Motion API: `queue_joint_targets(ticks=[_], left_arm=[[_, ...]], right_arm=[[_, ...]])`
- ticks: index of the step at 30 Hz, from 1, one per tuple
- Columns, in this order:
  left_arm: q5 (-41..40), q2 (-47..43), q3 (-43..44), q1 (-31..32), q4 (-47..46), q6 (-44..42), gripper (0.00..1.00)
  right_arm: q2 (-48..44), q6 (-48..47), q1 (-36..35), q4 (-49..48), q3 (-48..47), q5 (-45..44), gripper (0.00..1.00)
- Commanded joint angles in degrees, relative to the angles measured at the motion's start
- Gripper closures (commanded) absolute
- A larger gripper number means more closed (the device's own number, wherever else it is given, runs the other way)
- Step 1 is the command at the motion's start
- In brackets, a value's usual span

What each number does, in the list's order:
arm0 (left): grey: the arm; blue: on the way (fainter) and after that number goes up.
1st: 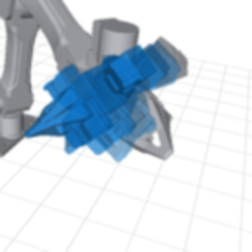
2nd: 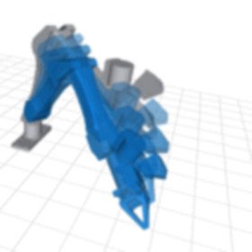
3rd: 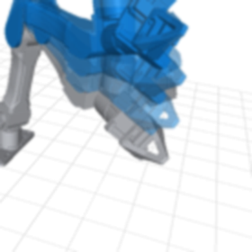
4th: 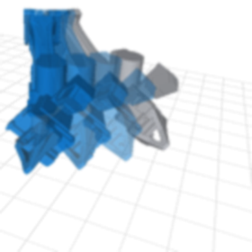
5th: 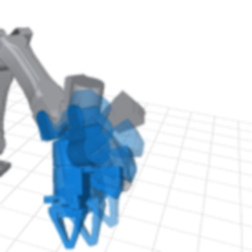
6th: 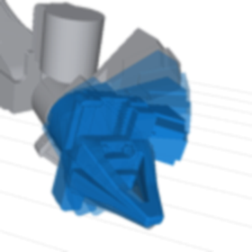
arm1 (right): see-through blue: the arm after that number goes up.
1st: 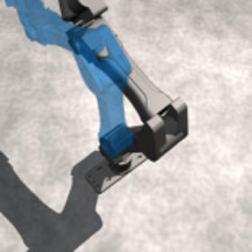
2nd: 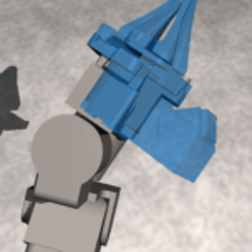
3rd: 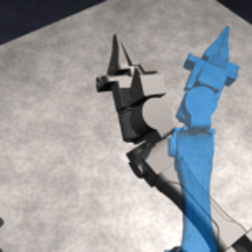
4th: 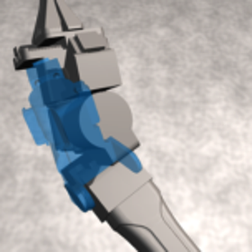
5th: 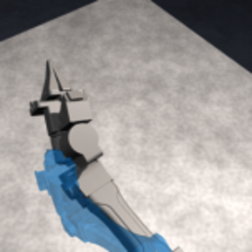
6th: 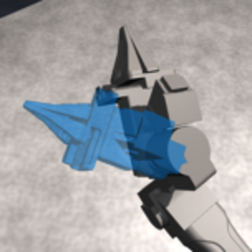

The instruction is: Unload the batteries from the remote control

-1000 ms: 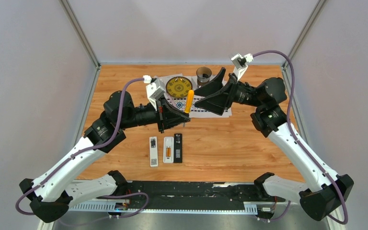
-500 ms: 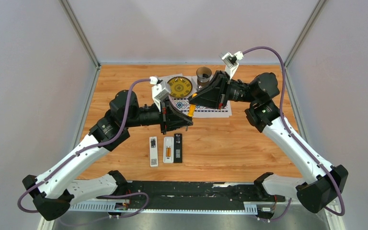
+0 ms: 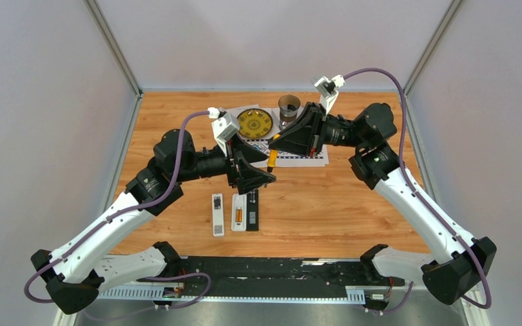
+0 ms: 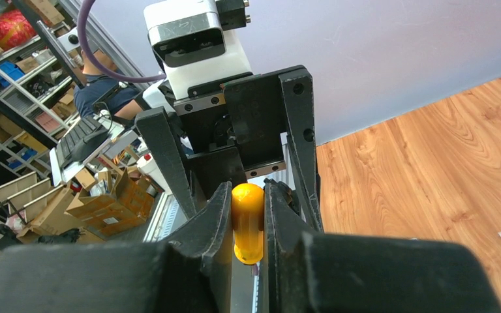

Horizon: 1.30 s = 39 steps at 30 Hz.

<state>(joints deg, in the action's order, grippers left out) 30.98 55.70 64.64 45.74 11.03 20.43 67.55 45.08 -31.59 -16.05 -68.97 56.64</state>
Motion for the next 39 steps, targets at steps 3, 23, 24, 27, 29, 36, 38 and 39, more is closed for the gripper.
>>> queue_joint_targets(ticks=[3, 23, 24, 27, 29, 36, 38, 39], left_arm=[[-1.71, 1.16, 0.57, 0.14, -6.80, 0.05, 0.38], [-2.68, -1.39, 0.31, 0.14, -3.82, -3.72, 1.00], [-2.16, -1.30, 0.31, 0.14, -3.73, -3.99, 1.00], [-0.84, -1.04, 0.83, 0.14, -2.77, -4.52, 1.00], [0.21, -0.86, 0.84, 0.14, -2.76, -4.60, 1.00], [1.98, -0.51, 0.57, 0.14, -3.29, -3.90, 1.00], [2.15, -0.42, 0.49, 0.23, -3.56, -3.81, 1.00], [2.24, -0.42, 0.49, 0.14, -3.90, -3.73, 1.00]], right_arm=[[-2.24, -1.31, -0.75, 1.03, 1.55, -3.11, 1.00], [-5.94, -15.11, 0.48, 17.55, -3.28, -6.11, 0.15], [-5.85, -14.85, 0.57, 17.46, -3.19, -5.50, 0.15], [-5.32, -11.16, 0.57, 12.03, -1.70, -2.87, 0.15], [-4.71, -8.70, 0.48, 8.33, -0.99, -2.07, 0.18], [-2.69, -6.32, 0.48, 5.16, -1.16, -0.75, 0.29], [-2.07, -6.32, 0.48, 5.16, -1.34, -0.57, 0.36], [-1.64, -6.23, 0.48, 5.16, -1.34, -0.31, 0.39]])
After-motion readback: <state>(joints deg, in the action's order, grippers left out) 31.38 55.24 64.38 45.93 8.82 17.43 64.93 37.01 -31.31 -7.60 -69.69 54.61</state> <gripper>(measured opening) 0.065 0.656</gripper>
